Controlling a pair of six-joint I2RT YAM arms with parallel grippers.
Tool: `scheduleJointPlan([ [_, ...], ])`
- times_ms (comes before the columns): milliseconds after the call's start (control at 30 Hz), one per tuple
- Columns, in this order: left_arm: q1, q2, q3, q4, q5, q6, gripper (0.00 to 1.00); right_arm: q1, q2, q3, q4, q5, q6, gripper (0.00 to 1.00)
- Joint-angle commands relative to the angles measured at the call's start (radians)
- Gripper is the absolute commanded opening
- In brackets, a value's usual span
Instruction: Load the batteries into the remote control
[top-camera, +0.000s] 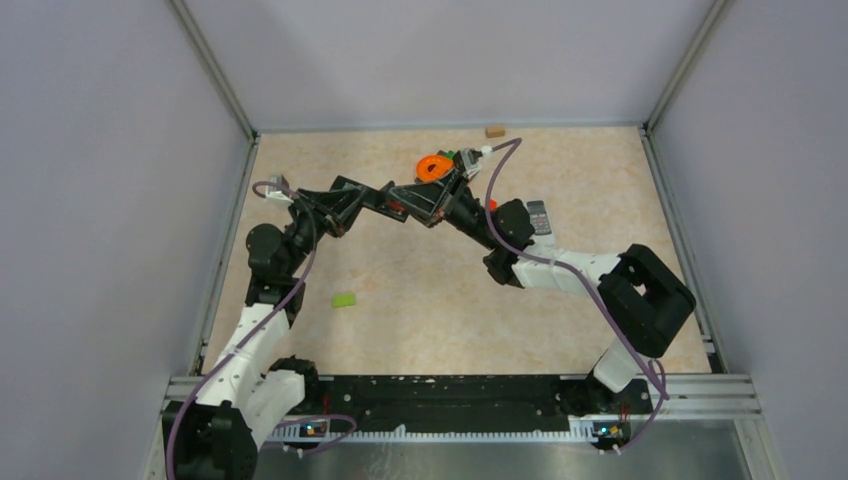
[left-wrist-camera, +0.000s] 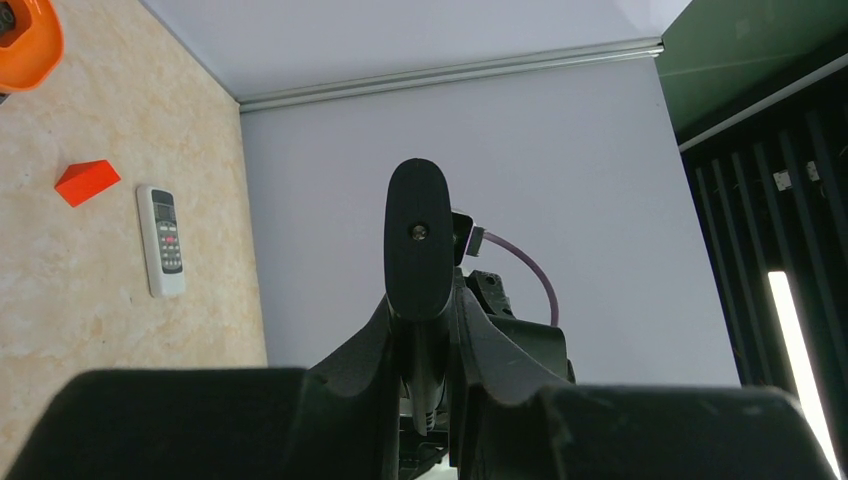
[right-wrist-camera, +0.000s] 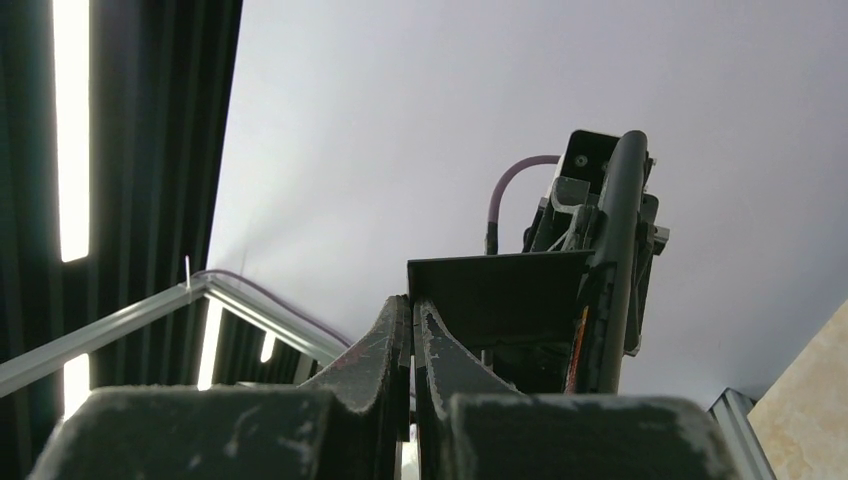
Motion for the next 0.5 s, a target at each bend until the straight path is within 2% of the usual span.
scheduleJointPlan([
  [0, -0.003, -0.012, -0.002, 0.097, -0.007, -0.016, 0.0, 0.014, -0.01, -0.036, 0.023, 0.034, 0.012, 0.03],
  [133, -0.003, -0.004, -0.006, 0.095, -0.015, -0.013, 0.0, 0.019, -0.029, -0.072, 0.016, 0.06, 0.012, 0.11],
  [467, -0.003, 0.005, -0.003, 0.073, -0.028, 0.0, 0.0, 0.02, -0.077, -0.109, -0.039, 0.093, -0.014, 0.19],
])
